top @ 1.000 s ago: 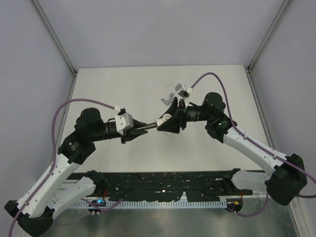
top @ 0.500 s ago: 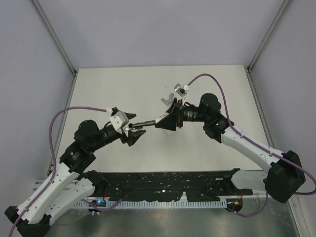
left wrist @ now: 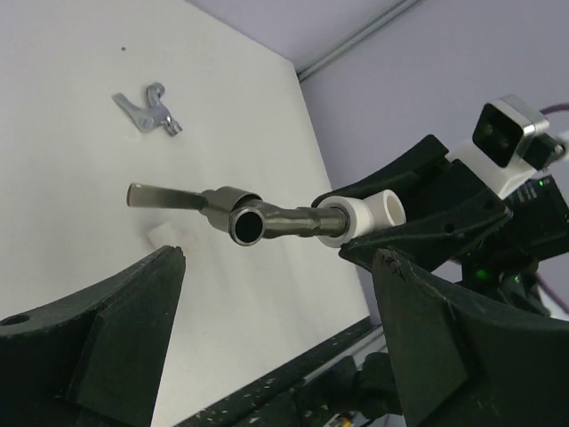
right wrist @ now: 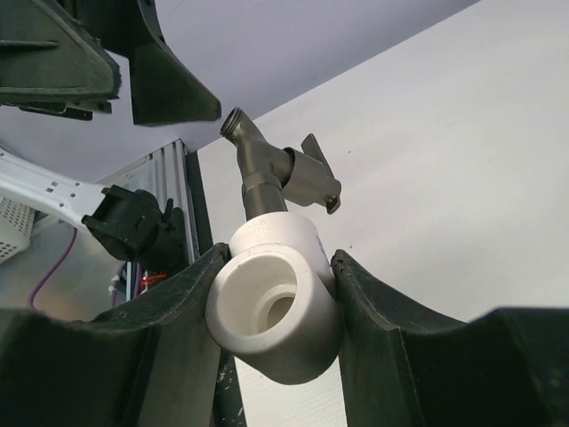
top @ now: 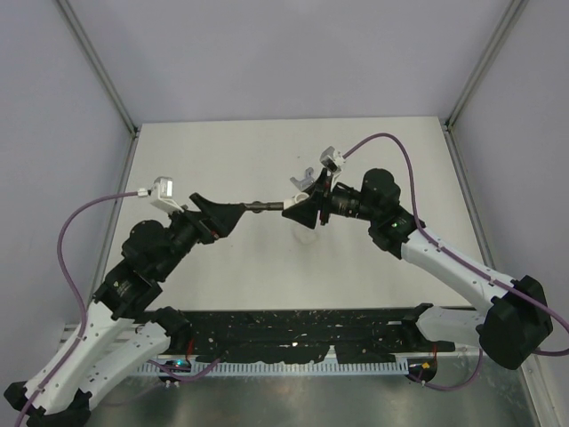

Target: Install the water faucets

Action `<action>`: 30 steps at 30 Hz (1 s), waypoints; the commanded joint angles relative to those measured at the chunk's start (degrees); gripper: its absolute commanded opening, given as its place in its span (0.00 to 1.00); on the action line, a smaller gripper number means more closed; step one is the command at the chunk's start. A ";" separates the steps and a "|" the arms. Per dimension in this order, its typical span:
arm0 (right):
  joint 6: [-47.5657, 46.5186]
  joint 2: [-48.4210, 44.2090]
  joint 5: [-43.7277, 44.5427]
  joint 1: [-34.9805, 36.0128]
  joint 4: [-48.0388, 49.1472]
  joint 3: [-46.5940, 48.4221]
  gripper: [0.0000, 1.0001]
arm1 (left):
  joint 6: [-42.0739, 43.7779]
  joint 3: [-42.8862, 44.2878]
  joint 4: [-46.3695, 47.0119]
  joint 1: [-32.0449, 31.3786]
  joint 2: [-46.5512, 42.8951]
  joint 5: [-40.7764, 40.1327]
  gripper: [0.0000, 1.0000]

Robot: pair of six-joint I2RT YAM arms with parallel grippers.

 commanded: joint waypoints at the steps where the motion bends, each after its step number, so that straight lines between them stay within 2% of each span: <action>1: -3.80 -2.24 1.61 0.02 9.33 -0.01 0.05 | -22.41 -0.09 -3.13 0.30 3.17 -2.06 0.89; 12: -8.81 -2.51 4.42 2.66 8.80 -0.80 0.05 | -29.98 1.84 -3.92 0.21 9.32 -1.19 0.85; 23: -14.78 -2.59 7.93 6.87 7.75 -0.71 0.05 | -34.38 -0.80 2.13 0.30 13.10 -0.31 0.79; 26: -15.67 -2.77 9.16 7.58 7.57 -0.98 0.05 | -35.00 -3.34 5.73 0.21 12.93 -0.74 0.67; 30: -13.75 -3.03 10.31 7.85 8.36 -1.68 0.05 | -37.55 -10.01 14.86 0.30 10.74 -3.55 0.33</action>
